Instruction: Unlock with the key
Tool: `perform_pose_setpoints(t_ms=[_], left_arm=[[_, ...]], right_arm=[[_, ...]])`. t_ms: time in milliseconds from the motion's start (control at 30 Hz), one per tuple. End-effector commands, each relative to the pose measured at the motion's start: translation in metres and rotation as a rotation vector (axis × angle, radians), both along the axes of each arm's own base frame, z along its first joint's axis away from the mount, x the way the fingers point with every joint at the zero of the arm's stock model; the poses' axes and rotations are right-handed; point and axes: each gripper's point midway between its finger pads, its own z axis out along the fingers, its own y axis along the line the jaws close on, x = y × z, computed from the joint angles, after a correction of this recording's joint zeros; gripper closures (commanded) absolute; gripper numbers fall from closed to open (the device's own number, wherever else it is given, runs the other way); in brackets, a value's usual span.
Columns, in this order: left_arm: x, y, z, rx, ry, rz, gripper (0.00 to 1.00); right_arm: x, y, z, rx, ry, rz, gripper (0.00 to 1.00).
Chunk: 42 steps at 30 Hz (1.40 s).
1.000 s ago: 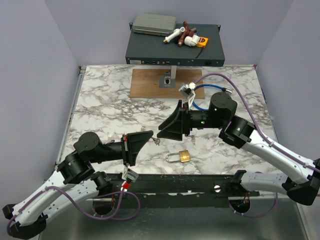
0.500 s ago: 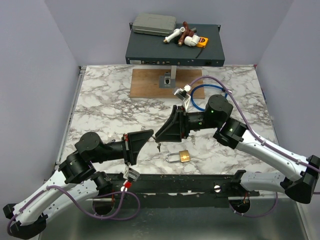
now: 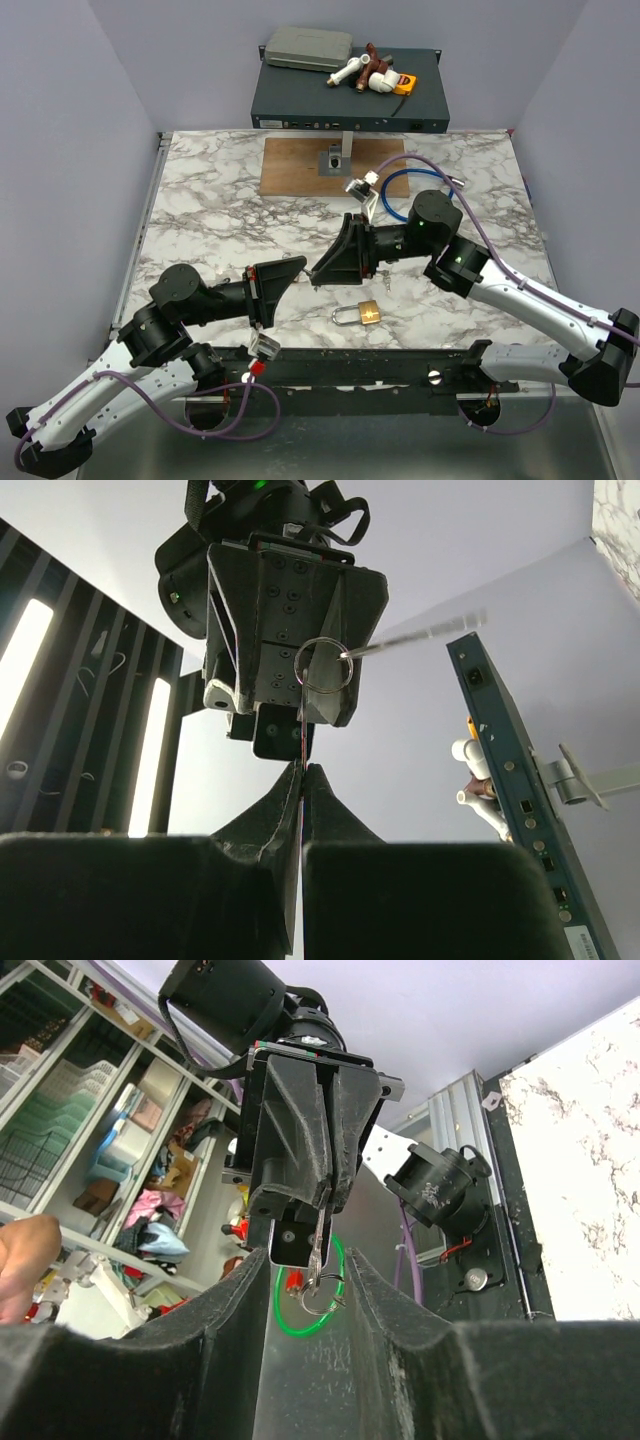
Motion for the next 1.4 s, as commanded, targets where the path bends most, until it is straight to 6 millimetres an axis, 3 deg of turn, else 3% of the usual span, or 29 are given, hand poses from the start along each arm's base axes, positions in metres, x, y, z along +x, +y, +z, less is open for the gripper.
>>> perform_pose_setpoints(t_ms=[0, 67, 233, 600, 733, 800, 833, 867, 900, 1100, 1233, 1367], left_arm=[[-0.012, -0.001, 0.012, 0.077, -0.49, 0.016, 1.0], [-0.013, -0.002, 0.011, 0.078, -0.491, 0.015, 1.0], [-0.012, -0.001, 0.01, 0.08, -0.492, 0.017, 1.0], [-0.004, -0.004, 0.008, 0.068, -0.476, 0.045, 0.99], [0.002, -0.004, 0.009, 0.034, -0.408, 0.061, 0.7], [0.008, -0.002, 0.01, 0.001, -0.332, 0.079, 0.5], [0.013, -0.002, 0.008, -0.007, -0.296, 0.096, 0.21], [0.019, 0.0, 0.006, -0.008, -0.258, 0.126, 0.09], [0.025, 0.002, 0.002, -0.008, -0.215, 0.153, 0.02], [0.058, 0.016, -0.04, -0.004, 0.226, 0.298, 0.02], [0.059, 0.018, -0.075, -0.014, 0.694, 0.342, 0.02], [0.049, 0.001, -0.109, 0.047, 1.198, 0.391, 0.01]], right_arm=[[-0.002, 0.0, 0.0, 0.01, 0.005, 0.03, 0.65], [-0.002, 0.0, 0.003, 0.017, -0.001, 0.029, 0.71], [-0.003, 0.0, 0.005, 0.032, 0.0, 0.029, 0.99], [-0.005, -0.006, 0.007, 0.041, 0.014, 0.037, 0.99], [-0.005, -0.009, 0.007, 0.041, 0.018, 0.034, 0.99], [-0.002, -0.012, 0.004, 0.036, 0.023, 0.021, 0.99], [-0.001, -0.015, 0.003, 0.033, 0.024, 0.011, 0.99], [0.002, -0.018, 0.0, 0.028, 0.027, -0.002, 0.99], [0.004, -0.022, -0.002, 0.023, 0.026, -0.014, 0.99], [0.02, -0.044, -0.025, -0.093, -0.013, -0.141, 0.99], [0.028, -0.059, -0.051, -0.224, -0.042, -0.241, 0.99], [0.038, -0.078, -0.064, -0.302, -0.074, -0.363, 0.99]])
